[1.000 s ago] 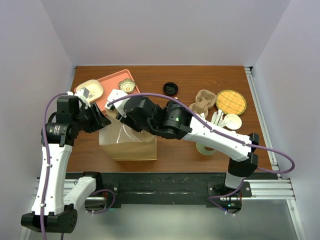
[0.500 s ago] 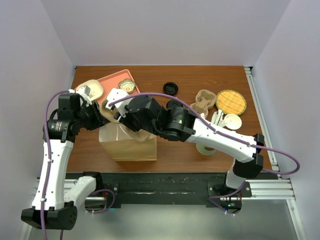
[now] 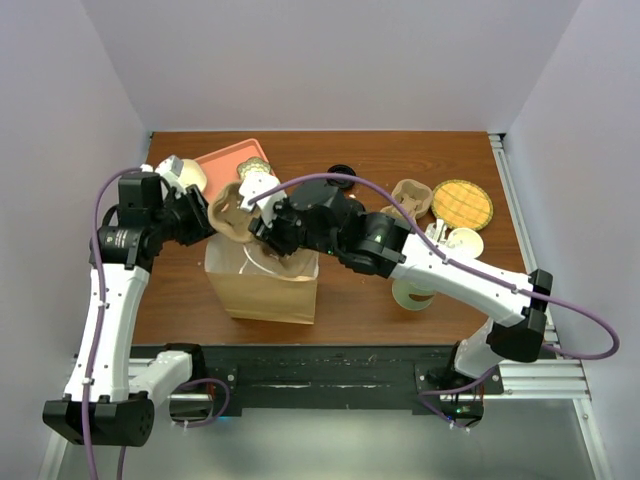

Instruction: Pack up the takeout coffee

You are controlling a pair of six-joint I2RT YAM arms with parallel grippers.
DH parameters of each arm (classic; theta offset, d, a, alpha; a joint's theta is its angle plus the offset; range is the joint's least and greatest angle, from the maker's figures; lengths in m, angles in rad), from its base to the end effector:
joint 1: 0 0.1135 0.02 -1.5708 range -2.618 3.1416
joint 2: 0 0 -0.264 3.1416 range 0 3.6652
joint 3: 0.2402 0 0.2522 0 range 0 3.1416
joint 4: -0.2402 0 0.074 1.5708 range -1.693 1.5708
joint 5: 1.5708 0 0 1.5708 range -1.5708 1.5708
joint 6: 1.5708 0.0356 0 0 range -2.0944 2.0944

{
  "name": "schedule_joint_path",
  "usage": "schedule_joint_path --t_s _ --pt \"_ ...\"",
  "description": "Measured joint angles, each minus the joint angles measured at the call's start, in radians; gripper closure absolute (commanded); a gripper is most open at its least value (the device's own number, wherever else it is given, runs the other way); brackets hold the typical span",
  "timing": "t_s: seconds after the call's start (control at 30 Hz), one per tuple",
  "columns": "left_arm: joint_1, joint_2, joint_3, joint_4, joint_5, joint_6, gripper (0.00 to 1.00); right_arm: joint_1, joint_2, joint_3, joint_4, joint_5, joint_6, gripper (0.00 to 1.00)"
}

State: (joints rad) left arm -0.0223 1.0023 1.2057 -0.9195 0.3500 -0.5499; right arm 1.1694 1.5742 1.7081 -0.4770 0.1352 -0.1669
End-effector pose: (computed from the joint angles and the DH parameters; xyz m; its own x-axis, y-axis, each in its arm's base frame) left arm 0.1864 -0.0164 0.3737 -0.7056 -0.4753 -0.5255 -0.1046 0.8034 -0.5861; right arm 0.1445 0.3282 0.4329 0.0137 -0.3891 -0.9211 -0.8724 0.4455 -0.2012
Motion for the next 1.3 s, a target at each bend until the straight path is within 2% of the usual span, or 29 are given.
schedule_joint_path --t_s 0.07,0.2,0.37,0.5,0.73,0.97,1.3 --pt "0.0 0.008 0.016 0.002 0.004 -0.004 0.49 -0.027 -0.007 -0.013 0.02 -0.031 -0.003 0.68" --pt "0.0 0.021 0.075 -0.037 -0.016 0.008 0.44 -0.073 -0.008 -0.014 0.035 -0.046 -0.002 0.68" --pt "0.0 0.032 0.228 -0.122 -0.058 0.039 0.42 -0.086 -0.008 -0.014 0.038 -0.04 0.004 0.68" --pt "0.001 -0.022 0.261 -0.106 0.019 0.044 0.43 -0.086 -0.008 -0.014 0.038 -0.041 0.013 0.68" --pt "0.0 -0.22 0.059 0.042 0.205 0.013 0.46 -0.086 -0.008 -0.028 0.047 -0.043 0.045 0.68" --pt "0.0 -0.22 -0.093 0.089 0.253 0.014 0.44 -0.091 -0.008 -0.031 0.05 -0.047 0.065 0.69" --pt "0.0 -0.256 -0.185 0.17 0.286 0.007 0.4 -0.096 -0.008 -0.031 0.051 -0.049 0.079 0.69"
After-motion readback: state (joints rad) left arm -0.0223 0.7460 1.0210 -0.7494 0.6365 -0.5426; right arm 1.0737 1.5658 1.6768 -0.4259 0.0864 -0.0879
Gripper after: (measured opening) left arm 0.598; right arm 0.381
